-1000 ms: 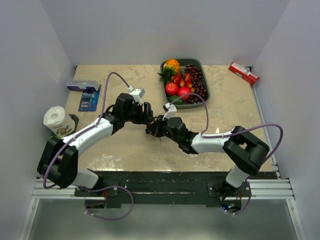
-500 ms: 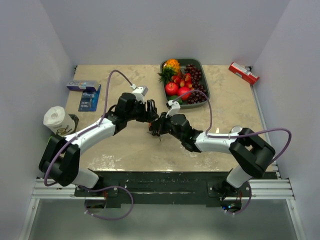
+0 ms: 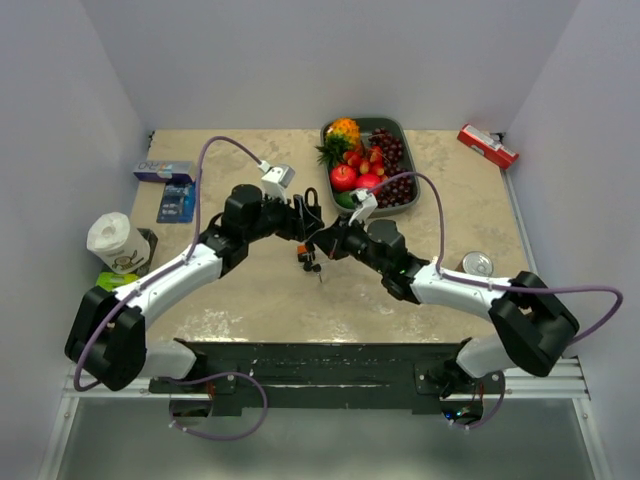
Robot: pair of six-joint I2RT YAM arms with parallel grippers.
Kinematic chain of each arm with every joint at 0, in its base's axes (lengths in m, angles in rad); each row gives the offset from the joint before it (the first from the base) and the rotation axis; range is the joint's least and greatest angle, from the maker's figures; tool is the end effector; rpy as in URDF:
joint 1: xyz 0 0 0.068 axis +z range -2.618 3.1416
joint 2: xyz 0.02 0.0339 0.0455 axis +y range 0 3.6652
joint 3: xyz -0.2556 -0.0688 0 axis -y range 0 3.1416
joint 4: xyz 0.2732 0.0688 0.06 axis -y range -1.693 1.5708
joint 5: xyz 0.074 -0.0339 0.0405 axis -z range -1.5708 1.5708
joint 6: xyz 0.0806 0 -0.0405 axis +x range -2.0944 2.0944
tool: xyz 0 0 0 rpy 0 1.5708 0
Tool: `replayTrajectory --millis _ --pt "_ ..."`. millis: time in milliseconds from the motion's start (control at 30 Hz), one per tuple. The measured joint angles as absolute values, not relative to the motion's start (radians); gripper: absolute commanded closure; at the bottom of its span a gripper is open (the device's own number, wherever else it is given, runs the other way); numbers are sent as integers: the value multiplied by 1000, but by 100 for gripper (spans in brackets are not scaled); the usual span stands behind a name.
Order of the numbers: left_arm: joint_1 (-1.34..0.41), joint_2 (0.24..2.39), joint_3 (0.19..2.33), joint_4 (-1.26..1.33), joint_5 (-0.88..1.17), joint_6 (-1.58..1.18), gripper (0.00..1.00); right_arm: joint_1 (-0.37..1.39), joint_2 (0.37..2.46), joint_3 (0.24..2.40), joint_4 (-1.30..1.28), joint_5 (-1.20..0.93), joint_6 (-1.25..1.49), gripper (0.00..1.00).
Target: Unlock with the key
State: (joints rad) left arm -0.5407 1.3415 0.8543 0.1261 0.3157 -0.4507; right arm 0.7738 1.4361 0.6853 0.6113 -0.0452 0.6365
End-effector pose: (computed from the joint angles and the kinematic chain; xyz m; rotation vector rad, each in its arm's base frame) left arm 0.3063 -0.2131 0.2343 0.3136 2.0125 -0.9492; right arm 0.2688 0.2677 0.2028 -0.1618 1.8271 1.0649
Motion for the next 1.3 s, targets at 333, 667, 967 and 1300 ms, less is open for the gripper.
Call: replayTrajectory --millis 333,667,967,1300 --pt "-545 1285 852 209 421 -434 100 746 1318 661 609 -113 651 100" --pt "-544 1240 836 279 502 -407 100 717 1267 661 622 -222 650 100" --pt "-543 1239 834 317 548 -399 100 687 1266 645 684 -302 654 100" --pt "-543 1232 831 353 596 -396 100 661 1264 635 744 -393 659 100"
